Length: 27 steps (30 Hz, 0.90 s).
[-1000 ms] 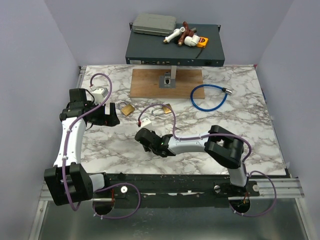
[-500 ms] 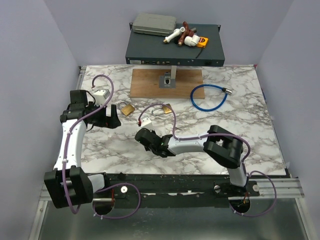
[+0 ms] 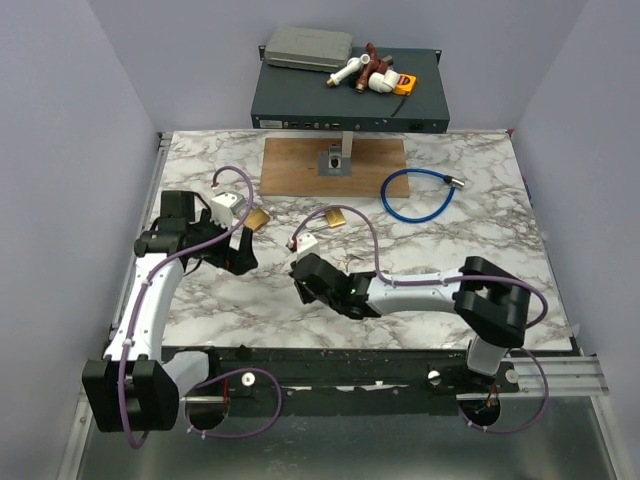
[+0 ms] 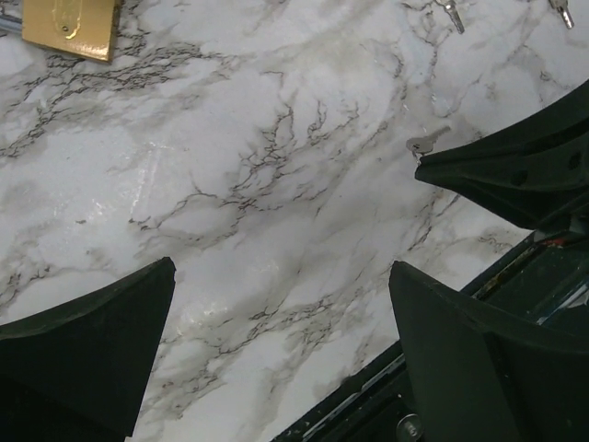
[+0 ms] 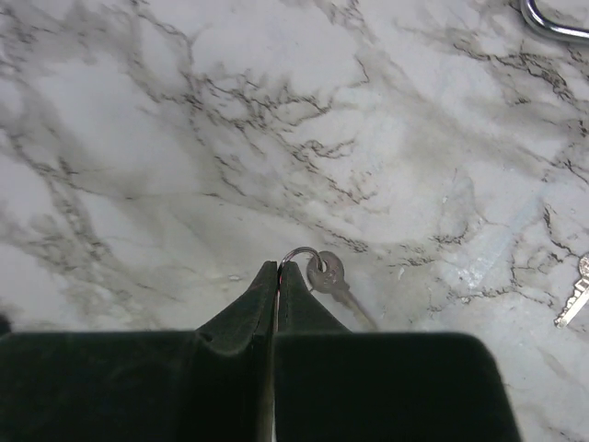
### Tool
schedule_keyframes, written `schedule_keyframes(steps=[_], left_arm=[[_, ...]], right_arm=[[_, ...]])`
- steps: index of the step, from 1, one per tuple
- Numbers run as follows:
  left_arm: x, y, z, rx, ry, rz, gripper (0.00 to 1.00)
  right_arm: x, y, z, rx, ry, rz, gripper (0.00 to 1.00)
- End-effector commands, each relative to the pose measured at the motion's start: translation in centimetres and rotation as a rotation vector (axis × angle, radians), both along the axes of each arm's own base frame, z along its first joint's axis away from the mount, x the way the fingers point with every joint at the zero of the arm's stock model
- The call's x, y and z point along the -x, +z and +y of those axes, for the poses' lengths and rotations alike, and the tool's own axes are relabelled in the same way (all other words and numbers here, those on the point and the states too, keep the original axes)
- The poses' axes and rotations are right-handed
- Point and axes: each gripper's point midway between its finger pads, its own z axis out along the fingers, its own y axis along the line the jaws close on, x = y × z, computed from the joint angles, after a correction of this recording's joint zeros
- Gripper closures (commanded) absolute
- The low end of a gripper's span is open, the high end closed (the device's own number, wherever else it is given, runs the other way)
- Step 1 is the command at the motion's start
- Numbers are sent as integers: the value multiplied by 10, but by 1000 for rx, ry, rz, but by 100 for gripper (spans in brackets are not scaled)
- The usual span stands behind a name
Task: Unlock with the key
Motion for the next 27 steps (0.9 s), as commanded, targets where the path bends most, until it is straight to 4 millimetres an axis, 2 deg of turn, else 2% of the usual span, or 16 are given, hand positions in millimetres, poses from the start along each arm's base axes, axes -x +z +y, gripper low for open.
schedule_keyframes(steps=[1, 5, 7, 13, 16, 21, 27], left_arm=[[12, 10, -17, -21, -142, -130, 2], [27, 31, -33, 14, -289, -318, 2], [41, 41, -44, 42, -386, -439, 2], [79, 52, -66, 99, -575, -622, 2], [87, 60, -72, 113, -591, -675, 2], [82, 67, -78, 178, -513, -692, 2], [103, 82, -90, 322, -533, -719, 2]], right_arm=[[4, 45, 9, -158, 84, 7, 99], [10, 81, 2, -307, 152, 66, 99], [18, 101, 3, -371, 214, 87, 99], [50, 154, 12, -512, 415, 134, 99], [58, 175, 16, -573, 459, 137, 99], [63, 210, 22, -684, 492, 122, 99], [67, 244, 27, -776, 523, 112, 99]])
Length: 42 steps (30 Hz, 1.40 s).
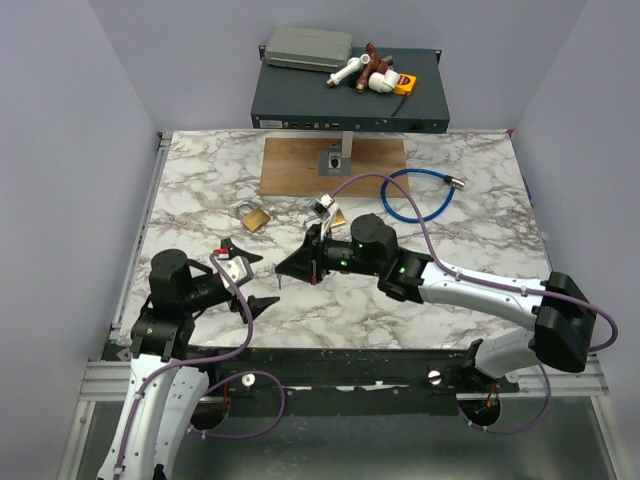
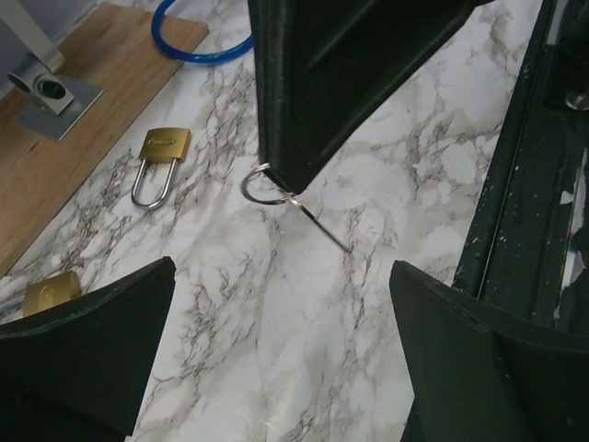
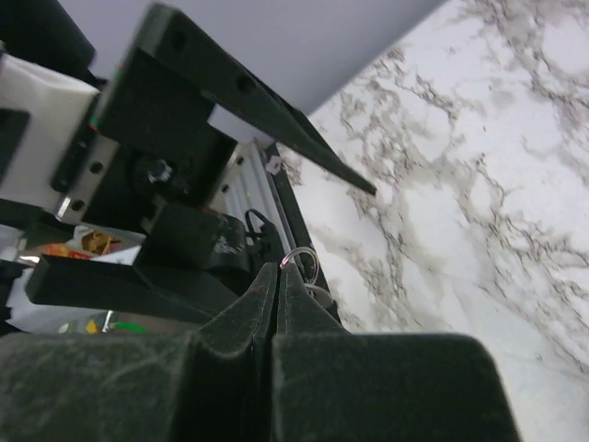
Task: Unlock with the key
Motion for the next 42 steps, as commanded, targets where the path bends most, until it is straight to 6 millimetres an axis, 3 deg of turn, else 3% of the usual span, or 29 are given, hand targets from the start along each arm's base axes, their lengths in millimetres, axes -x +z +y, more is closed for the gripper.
schedule_keyframes(steps=[1, 7, 11, 19, 29, 36, 42], left_arm=[[17, 29, -15, 144, -78, -10, 2], [11, 51, -16, 234, -29, -42, 5], [18, 56, -20, 258, -60, -20, 14], [10, 47, -21, 225, -67, -37, 42], [-9, 63, -19, 250, -8, -86, 75], [-6, 63, -19, 235, -13, -82, 100], [5, 59, -19, 181, -58, -89, 100]], right_arm=[[11, 61, 5, -166, 53, -25, 99], [9, 81, 4, -235, 36, -26, 99], [8, 88, 4, -259, 25, -25, 99], [9, 95, 4, -291, 27, -14, 100], [10, 94, 2, -297, 25, -5, 99], [9, 89, -2, -285, 6, -7, 99], [8, 84, -8, -272, -19, -9, 99]])
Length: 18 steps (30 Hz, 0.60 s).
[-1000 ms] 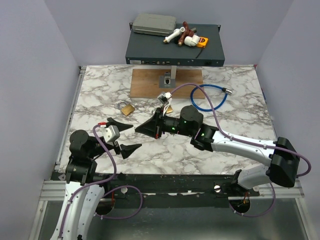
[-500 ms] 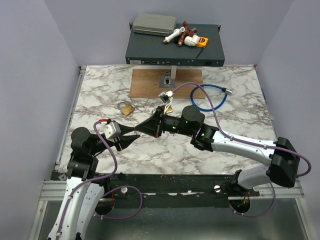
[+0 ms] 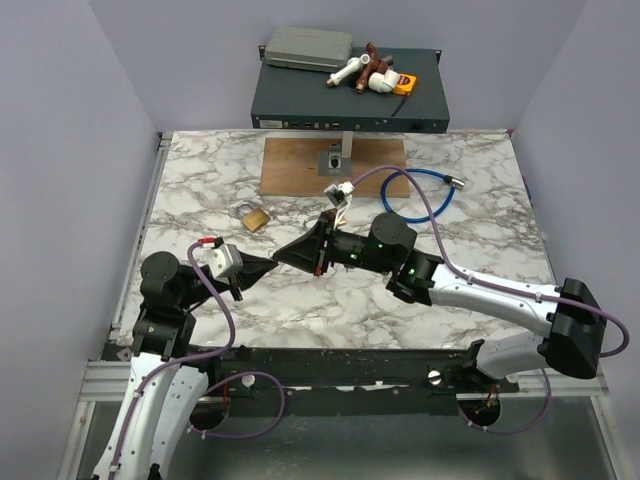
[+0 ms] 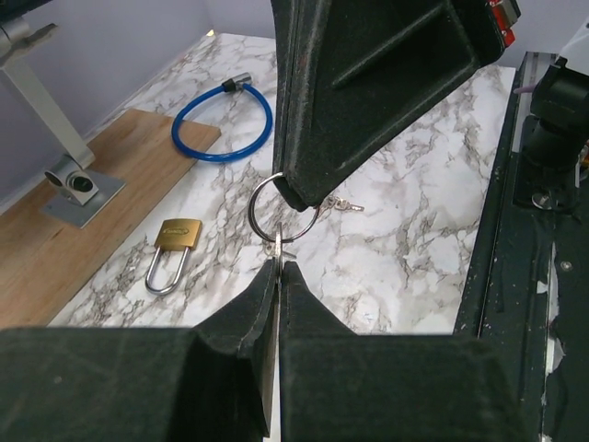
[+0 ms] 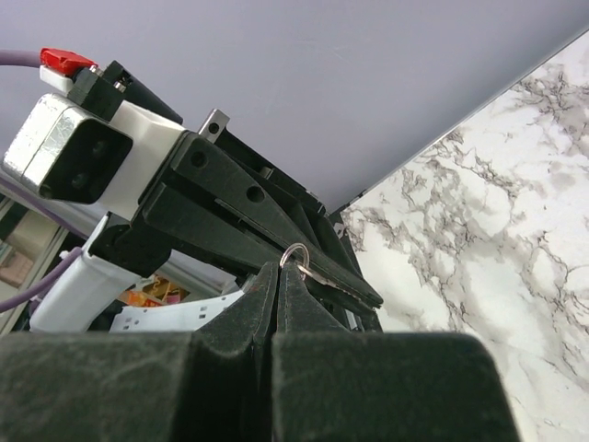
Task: Unlock with the key
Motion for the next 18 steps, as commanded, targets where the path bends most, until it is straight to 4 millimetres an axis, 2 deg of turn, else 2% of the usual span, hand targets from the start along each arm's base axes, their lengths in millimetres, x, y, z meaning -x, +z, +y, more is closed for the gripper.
schedule_keyframes(steps=[1, 8, 15, 16, 18], left_arm=[[12, 3, 0, -41, -39, -27, 100], [25, 13, -4, -47, -101, -18, 100], [43, 6, -4, -107, -180, 2, 100], [46, 3, -4, -119, -194, 25, 100], [50, 2, -3, -144, -210, 62, 100]], right_arm=[[2, 9, -8, -28, -21, -18, 99], [1, 2, -12, -15, -36, -1, 99], [2, 0, -17, 8, -46, -18, 99], [2, -1, -18, 19, -44, -28, 95], [3, 3, -20, 42, -40, -70, 80]])
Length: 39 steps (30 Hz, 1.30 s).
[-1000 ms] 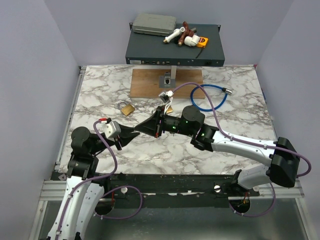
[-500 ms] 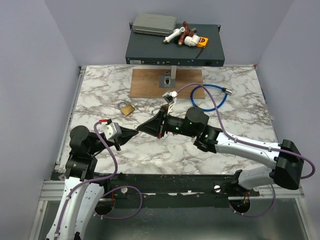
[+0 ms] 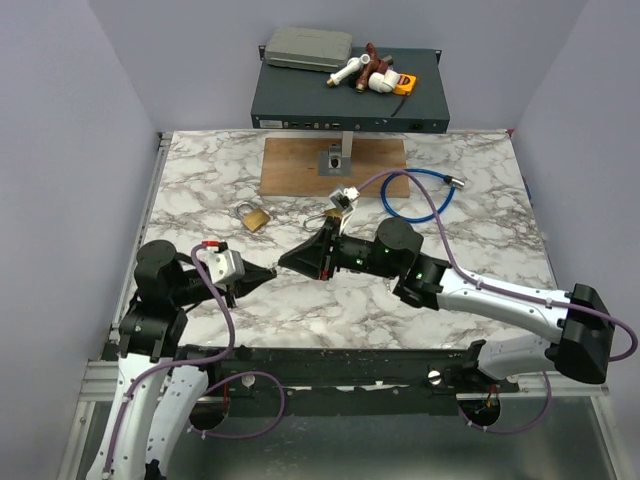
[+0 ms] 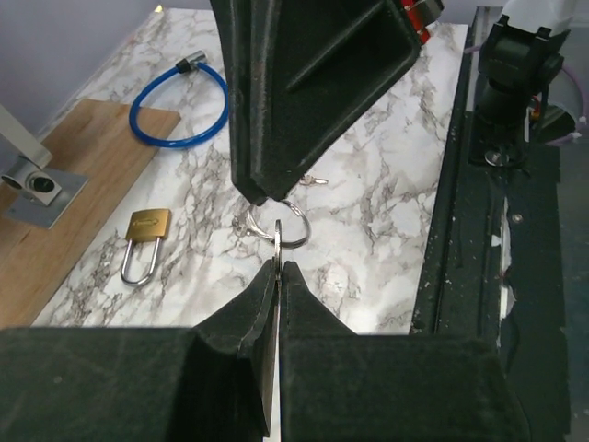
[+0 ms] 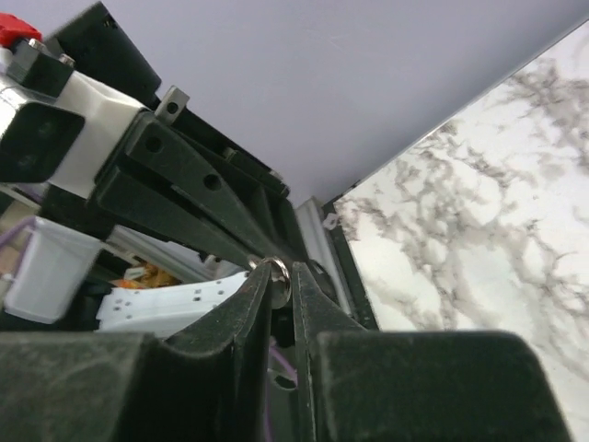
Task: Unlock with the key
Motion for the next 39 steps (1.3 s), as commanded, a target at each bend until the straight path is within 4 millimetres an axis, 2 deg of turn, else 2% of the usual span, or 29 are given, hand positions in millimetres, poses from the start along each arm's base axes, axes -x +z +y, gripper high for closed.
schedule_keyframes(steps=[1, 3, 5, 11, 14, 20, 23, 29, 33, 39], left_arm=[[22, -5, -1, -65, -97, 90, 100], [22, -6, 0, -92, -105, 151, 100], [23, -6, 1, -119, -112, 200, 100], [29, -12, 3, -221, -136, 379, 100], [34, -13, 2, -250, -165, 428, 100], [42, -5, -3, -238, -203, 439, 100], [45, -3, -3, -242, -215, 455, 100], [44, -2, -3, -251, -207, 453, 100], [43, -3, -4, -250, -207, 469, 100], [43, -4, -3, -254, -202, 472, 100]], right_arm=[[-1, 9, -9, 46, -16, -87, 74], [1, 13, -11, 89, 6, -163, 63], [3, 16, -12, 132, 31, -245, 58], [11, 29, -21, 178, 82, -407, 55], [17, 30, -20, 188, 131, -437, 57], [27, 14, -11, 258, 251, -424, 62], [32, 12, -7, 262, 303, -420, 66], [40, 2, 1, 284, 386, -390, 69], [41, 2, 5, 280, 411, -381, 70], [42, -1, 8, 280, 424, -373, 76]])
